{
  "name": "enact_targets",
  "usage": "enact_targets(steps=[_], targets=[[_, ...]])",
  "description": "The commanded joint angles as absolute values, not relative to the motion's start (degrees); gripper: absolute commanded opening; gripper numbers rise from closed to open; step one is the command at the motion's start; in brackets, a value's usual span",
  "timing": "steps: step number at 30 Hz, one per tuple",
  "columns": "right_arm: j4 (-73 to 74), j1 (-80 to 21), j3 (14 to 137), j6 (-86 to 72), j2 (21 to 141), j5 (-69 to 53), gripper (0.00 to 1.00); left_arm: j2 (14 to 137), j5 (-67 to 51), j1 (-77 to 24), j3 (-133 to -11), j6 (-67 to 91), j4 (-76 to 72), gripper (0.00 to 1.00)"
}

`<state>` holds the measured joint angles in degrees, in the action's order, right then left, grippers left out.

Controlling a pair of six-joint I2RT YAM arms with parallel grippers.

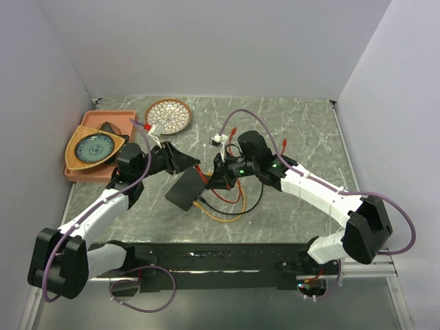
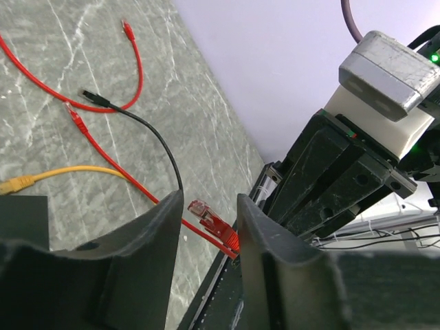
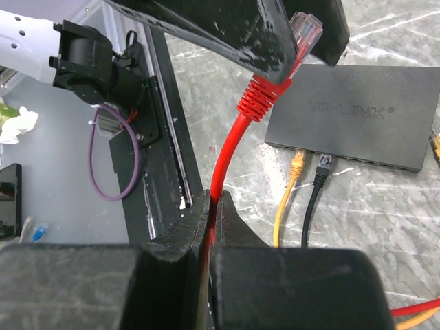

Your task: Insert the plug into the switch port

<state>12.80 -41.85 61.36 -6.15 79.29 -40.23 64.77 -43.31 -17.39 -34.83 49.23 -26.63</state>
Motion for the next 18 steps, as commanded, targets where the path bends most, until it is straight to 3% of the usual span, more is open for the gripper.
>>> enact_targets(steps=[1, 4, 5, 6, 8, 11, 12, 14, 15, 18], targets=[[9.23, -41.48, 62.05, -6.94, 77.52, -42.10, 0.00, 64.86, -44.56, -18.11, -36.21, 48.87, -29.27, 0.38], [9.40, -41.48, 62.31, -6.86, 77.52, -41.67, 0.00, 64.42, -43.95, -18.11, -36.39, 48.87, -28.65, 0.23], [9.93, -41.48, 62.40, -6.86, 77.43, -41.23, 0.01, 64.16, -43.60, -18.11, -36.39, 48.78, -28.39, 0.09], [10.37, -41.40, 62.58, -6.94, 77.43, -40.52, 0.08, 63.81, -42.81, -18.11, -36.56, 48.69, -27.43, 0.01], [10.98, -41.48, 62.84, -7.47, 76.82, -35.61, 0.12, 63.46, -42.28, -18.19, -36.65, 48.25, -26.72, 0.01], [11.08, -41.40, 62.58, -8.35, 74.98, -28.60, 0.33, 62.67, -41.49, -18.19, -36.48, 48.08, -25.84, 0.01], [10.99, -41.48, 62.75, -8.52, 74.54, -27.35, 0.45, 62.41, -41.22, -18.19, -36.39, 48.08, -25.75, 0.01], [10.46, -41.40, 63.10, -8.61, 73.74, -25.59, 0.56, 61.96, -40.69, -18.19, -36.21, 48.08, -25.40, 0.01], [10.11, -41.57, 63.45, -8.70, 73.74, -25.40, 0.68, 61.70, -40.52, -18.19, -36.12, 48.08, -25.40, 0.01], [10.55, -41.57, 65.82, -9.05, 75.40, -25.13, 0.79, 61.44, -40.25, -18.19, -35.95, 48.25, -25.31, 0.01]])
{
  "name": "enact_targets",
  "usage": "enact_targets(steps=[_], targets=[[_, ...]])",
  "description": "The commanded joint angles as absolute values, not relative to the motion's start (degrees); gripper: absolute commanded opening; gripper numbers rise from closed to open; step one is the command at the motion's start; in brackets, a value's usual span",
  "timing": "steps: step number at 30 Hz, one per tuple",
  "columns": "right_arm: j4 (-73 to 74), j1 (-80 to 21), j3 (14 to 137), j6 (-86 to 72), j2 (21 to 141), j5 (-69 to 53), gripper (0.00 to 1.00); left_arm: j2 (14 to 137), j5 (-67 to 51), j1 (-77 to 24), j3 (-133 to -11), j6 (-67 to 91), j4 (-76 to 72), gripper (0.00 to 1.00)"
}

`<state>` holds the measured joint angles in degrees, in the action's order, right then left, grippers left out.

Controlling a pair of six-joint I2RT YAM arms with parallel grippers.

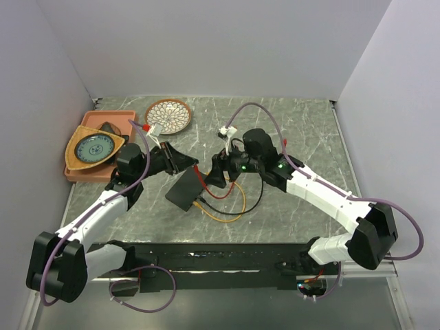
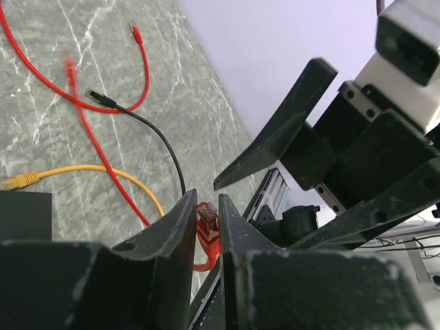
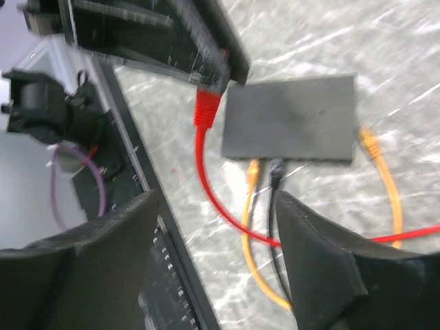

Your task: Insert the plug into the switch port

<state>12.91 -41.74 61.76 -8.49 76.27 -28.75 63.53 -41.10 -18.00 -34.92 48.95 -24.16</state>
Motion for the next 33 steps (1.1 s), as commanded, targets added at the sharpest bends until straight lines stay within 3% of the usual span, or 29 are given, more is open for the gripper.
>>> enact_targets(steps=[1, 3, 10, 19, 24, 33], targets=[[10.72, -41.49, 66.53, -9.31, 76.72, -25.66, 0.80, 61.35, -40.17, -18.19, -35.86, 48.43, -25.40, 0.01], [11.07, -41.66, 68.46, -10.28, 78.65, -25.05, 0.86, 61.26, -39.90, -18.19, -35.77, 48.52, -25.40, 0.01], [11.60, -44.91, 71.10, -10.72, 81.21, -16.62, 0.85, 61.26, -39.20, -18.19, -35.95, 49.04, -25.49, 0.01], [10.46, -46.14, 71.02, -11.77, 81.91, -15.65, 0.74, 61.52, -38.94, -18.19, -36.30, 49.04, -24.96, 0.01], [10.99, -47.11, 71.89, -12.30, 83.05, -15.38, 0.46, 61.70, -38.85, -18.19, -36.39, 48.96, -24.87, 0.01], [10.64, -48.16, 73.12, -12.83, 84.64, -16.52, 0.45, 61.79, -39.02, -18.19, -36.39, 48.87, -24.52, 0.01]])
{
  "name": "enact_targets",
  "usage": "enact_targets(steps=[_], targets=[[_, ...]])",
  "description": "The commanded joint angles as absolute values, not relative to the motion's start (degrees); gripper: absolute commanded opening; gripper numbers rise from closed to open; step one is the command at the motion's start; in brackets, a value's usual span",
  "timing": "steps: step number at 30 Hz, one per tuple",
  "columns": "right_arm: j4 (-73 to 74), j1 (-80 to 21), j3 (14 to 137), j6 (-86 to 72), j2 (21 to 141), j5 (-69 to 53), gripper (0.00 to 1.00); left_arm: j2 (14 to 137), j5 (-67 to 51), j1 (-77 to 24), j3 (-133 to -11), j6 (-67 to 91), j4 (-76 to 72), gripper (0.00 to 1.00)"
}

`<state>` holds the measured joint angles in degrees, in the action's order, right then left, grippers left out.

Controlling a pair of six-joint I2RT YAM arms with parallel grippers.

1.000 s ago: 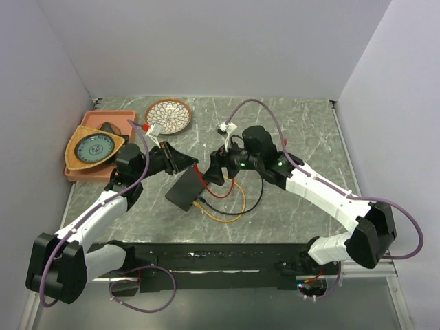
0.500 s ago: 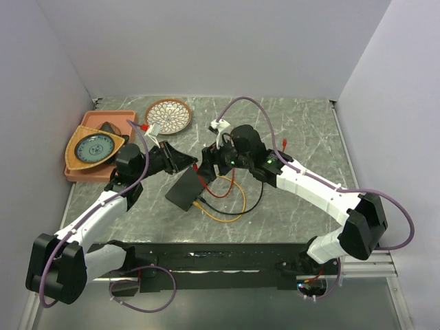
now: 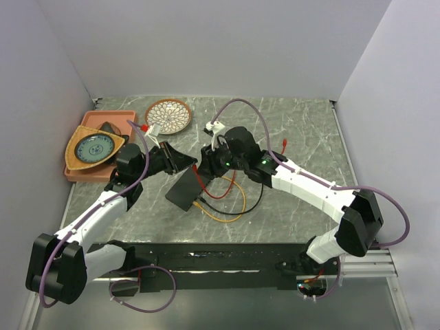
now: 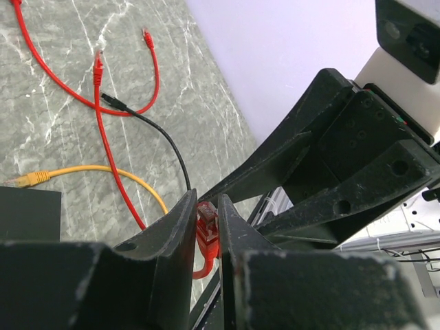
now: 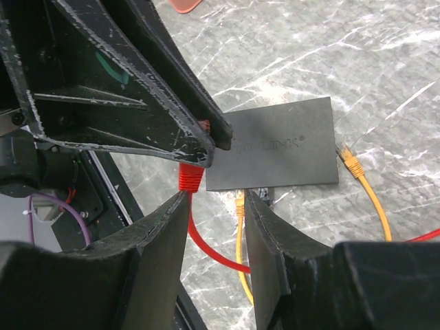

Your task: Insert the plug into the switch port

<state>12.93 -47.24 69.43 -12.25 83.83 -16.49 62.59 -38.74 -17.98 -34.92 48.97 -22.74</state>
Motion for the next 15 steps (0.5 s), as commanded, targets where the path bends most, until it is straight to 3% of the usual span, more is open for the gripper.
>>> enact_targets(steps=[1, 15], targets=[[10.72, -48.25, 73.21, -12.92, 84.73, -16.70, 0.45, 61.79, -39.02, -18.19, -36.39, 48.87, -24.52, 0.01], [10.81, -48.87, 73.48, -13.36, 85.25, -17.58, 0.45, 62.40, -39.11, -18.19, -37.00, 48.60, -24.08, 0.01]])
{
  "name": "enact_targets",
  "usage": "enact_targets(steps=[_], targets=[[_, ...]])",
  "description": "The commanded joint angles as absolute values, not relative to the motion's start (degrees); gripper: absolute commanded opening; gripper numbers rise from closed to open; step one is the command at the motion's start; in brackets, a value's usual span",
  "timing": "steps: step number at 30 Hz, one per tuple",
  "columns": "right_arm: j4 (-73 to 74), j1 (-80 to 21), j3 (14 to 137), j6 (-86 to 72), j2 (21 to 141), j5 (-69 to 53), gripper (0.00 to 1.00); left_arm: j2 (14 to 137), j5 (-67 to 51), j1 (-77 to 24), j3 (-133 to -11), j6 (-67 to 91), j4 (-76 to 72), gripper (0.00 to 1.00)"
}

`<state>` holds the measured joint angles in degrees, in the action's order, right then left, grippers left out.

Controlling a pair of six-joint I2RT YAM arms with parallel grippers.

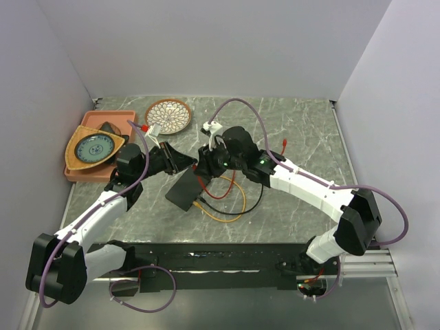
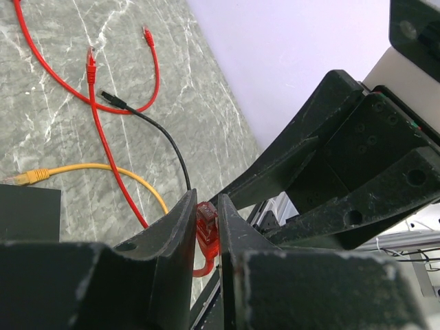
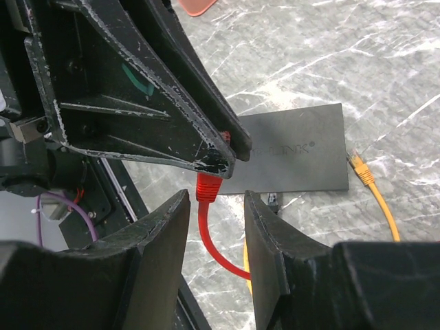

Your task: Insert the plug into the switch port

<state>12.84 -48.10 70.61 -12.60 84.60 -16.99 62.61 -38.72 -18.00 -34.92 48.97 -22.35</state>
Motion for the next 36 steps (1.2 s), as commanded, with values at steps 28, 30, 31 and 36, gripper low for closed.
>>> enact_targets(steps=[28, 30, 31, 36], targets=[[12.04, -49.04, 70.84, -9.76, 83.15, -14.41, 0.00, 59.68, -35.08, -18.19, -37.09, 47.02, -20.57, 0.36], [11.95, -48.96, 69.79, -8.19, 82.44, -15.46, 0.00, 59.24, -34.11, -18.19, -37.35, 46.58, -19.34, 0.57], [11.95, -48.96, 69.35, -7.65, 81.83, -15.82, 0.00, 58.80, -32.88, -18.19, -37.44, 46.50, -18.81, 0.63], [13.09, -49.04, 66.98, -3.70, 79.46, -16.96, 0.00, 56.34, -27.69, -18.19, -37.70, 45.79, -15.57, 0.88]])
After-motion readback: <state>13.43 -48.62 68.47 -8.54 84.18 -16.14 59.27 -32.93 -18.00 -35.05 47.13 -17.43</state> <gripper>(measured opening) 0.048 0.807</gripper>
